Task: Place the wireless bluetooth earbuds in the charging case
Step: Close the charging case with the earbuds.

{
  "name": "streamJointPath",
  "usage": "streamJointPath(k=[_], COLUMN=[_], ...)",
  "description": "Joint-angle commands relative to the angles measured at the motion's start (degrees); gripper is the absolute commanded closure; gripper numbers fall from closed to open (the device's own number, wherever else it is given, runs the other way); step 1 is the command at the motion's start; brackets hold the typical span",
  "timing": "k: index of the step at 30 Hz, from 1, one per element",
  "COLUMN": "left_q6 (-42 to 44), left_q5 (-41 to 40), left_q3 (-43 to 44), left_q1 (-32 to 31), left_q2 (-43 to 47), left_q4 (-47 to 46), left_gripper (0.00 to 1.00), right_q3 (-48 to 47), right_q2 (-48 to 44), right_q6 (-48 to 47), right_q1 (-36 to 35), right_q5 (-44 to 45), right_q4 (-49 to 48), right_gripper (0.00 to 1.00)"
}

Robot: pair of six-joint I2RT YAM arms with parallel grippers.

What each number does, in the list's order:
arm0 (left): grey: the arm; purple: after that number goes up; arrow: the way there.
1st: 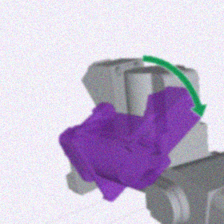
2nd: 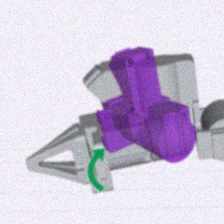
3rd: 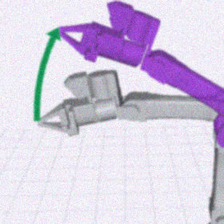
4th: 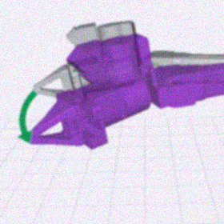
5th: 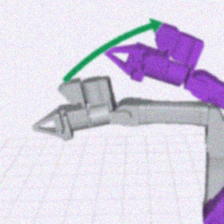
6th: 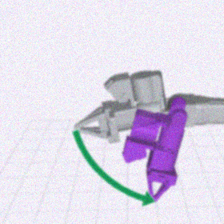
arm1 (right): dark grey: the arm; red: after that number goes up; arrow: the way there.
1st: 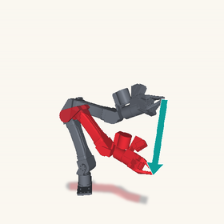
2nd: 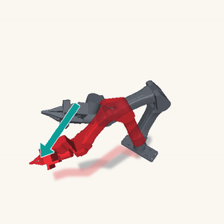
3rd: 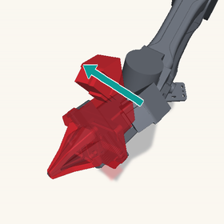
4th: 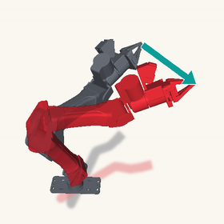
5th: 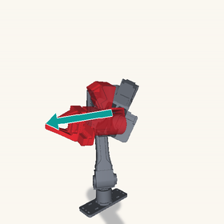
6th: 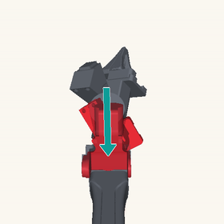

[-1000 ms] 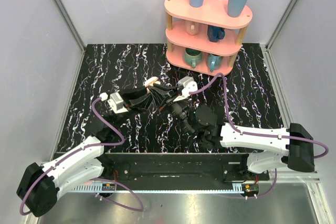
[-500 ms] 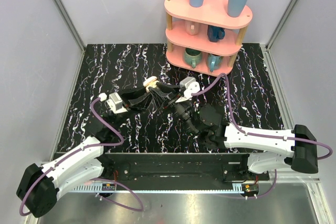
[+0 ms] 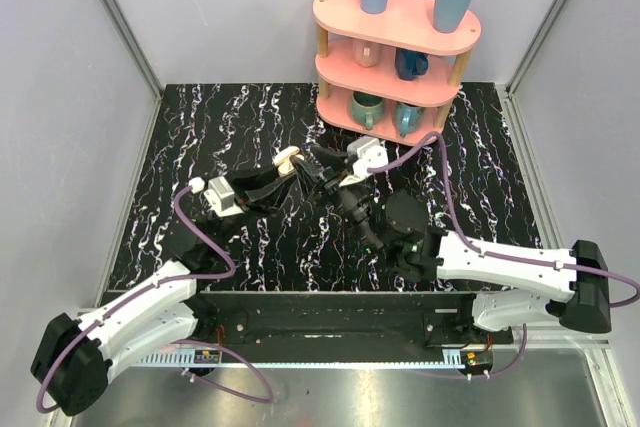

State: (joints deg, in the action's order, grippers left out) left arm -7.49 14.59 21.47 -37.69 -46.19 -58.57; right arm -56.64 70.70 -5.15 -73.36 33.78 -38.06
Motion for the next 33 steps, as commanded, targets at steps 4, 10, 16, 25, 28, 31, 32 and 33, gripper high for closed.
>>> streamJointPath(k=[4, 10, 16, 25, 28, 31, 32, 33], left_q6=[2.30, 4.23, 4.94, 6.17, 6.43, 6.52, 6.43, 6.43], left_q5=[4.66, 8.52, 12.74, 14.59, 14.15, 13.10, 12.40, 12.13], left_q3=[1.02, 1.64, 3.22, 4.36, 4.37, 4.37, 4.63, 4.72], left_q1=[0.16, 0.16, 0.16, 0.16, 0.16, 0.16, 0.16, 0.16], left_q2=[1.90, 2.34, 2.42, 3.13, 3.22, 2.69, 2.34, 2.25], left_q4=[2.04, 3.72, 5.83, 8.99, 9.26, 9.08, 9.08, 9.00], left_gripper=[1.00, 1.00, 1.00, 1.00, 1.00, 1.00, 1.00, 1.00], right_q3=[-19.89, -33.43, -37.66, -39.34, -38.72, -38.28, -37.84, -37.67], right_q2=[-1.88, 4.35, 8.66, 11.75, 11.48, 11.22, 11.22, 11.30], right_q6=[11.52, 16.57, 21.74, 24.22, 24.04, 25.00, 25.18, 25.27], right_q1=[6.91, 12.10, 14.03, 15.27, 15.35, 15.44, 15.44, 15.44], right_q5=[-0.20, -8.99, -17.79, -21.12, -21.30, -22.61, -23.49, -23.84], right_q4=[32.57, 54.92, 61.43, 65.31, 65.22, 65.49, 65.57, 65.66], right_gripper=[0.45, 0.43, 0.42, 0.43, 0.43, 0.43, 0.43, 0.43])
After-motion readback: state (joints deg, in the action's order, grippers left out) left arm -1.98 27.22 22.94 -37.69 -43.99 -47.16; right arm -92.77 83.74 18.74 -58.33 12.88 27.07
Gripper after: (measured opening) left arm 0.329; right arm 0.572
